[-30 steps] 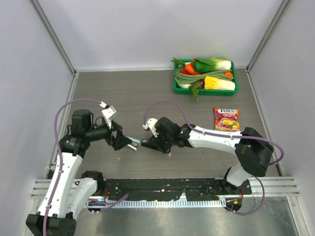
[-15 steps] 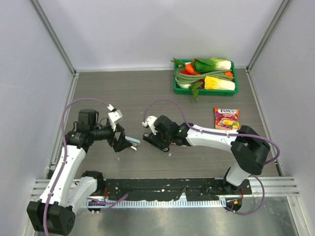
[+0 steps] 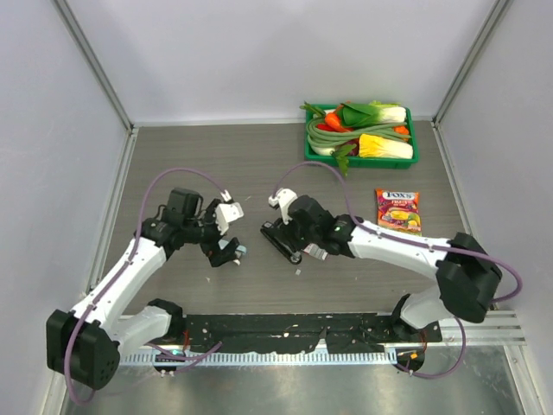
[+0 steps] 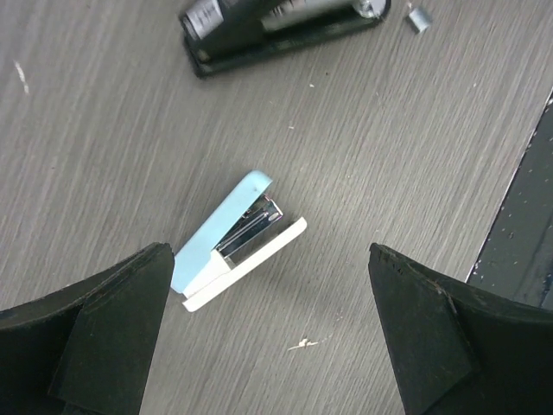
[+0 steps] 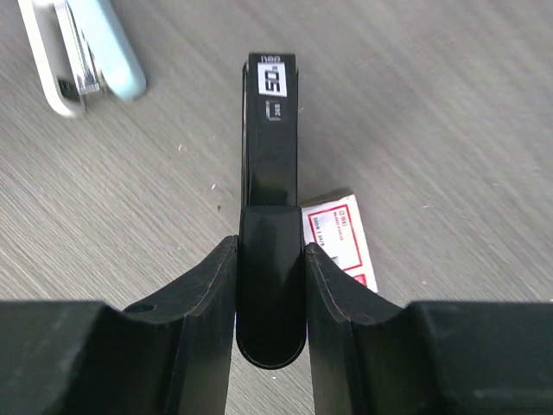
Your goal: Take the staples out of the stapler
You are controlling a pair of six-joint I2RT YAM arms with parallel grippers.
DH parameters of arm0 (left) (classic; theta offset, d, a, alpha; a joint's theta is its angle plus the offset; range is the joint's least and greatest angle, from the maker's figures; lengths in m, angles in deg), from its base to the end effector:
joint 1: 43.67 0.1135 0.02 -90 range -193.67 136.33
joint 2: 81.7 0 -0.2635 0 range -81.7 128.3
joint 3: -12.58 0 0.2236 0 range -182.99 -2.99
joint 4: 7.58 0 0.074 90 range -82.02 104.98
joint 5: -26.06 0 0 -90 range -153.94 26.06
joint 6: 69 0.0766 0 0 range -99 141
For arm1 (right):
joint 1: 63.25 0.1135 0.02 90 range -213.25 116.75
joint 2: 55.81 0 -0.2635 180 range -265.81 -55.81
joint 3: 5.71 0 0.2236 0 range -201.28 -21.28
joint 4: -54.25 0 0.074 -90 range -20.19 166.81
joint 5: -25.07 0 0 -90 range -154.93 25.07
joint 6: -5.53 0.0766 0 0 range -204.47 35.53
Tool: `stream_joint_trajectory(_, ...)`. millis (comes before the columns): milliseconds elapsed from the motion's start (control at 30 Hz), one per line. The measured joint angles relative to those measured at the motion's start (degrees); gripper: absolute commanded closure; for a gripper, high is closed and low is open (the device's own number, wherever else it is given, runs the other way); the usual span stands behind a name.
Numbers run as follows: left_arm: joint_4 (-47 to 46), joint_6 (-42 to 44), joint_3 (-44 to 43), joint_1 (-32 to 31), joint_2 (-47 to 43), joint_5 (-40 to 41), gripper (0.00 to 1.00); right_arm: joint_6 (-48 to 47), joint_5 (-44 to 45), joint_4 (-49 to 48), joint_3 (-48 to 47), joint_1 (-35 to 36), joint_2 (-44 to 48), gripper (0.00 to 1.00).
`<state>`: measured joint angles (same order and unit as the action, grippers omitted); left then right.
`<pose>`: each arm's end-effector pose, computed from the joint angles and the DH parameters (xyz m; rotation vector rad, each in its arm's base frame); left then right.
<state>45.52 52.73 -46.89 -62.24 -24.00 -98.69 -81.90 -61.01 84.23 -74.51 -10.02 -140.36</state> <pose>0.1645 -0.1013 0.2362 1.2254 2.0064 -0.6325 0.1929 0.2493 0.2074 -0.9969 2.1842 0.3843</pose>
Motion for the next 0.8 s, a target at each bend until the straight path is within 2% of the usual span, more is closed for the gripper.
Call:
stream_joint_trajectory(133,-0.13,0.92,0.00,-4.79,3.08,5.88,0.00,3.65,1.01,-1.79,1.75,-1.44,6.71,0.99)
stream_joint_trajectory(300,-2.23,2.89,0.66,-7.82,3.65,11.85,0.00,7.96,1.49,-4.02,4.57,-1.57,13.51,0.99)
stream_joint_trajectory(533,-3.02,4.31,1.75,-12.68,6.08,20.68,0.00,10.58,1.53,-4.00,5.05,-1.55,14.29,0.99)
stream_joint_trajectory(633,-2.97,2.73,1.38,-13.31,8.63,21.35,0.00,11.04,1.60,-3.80,5.03,-1.55,14.29,0.99)
stream_joint_trajectory(800,-4.83,-1.25,1.40,-15.69,7.74,21.22,0.00,11.13,2.10,-2.43,3.98,-1.55,13.88,0.99)
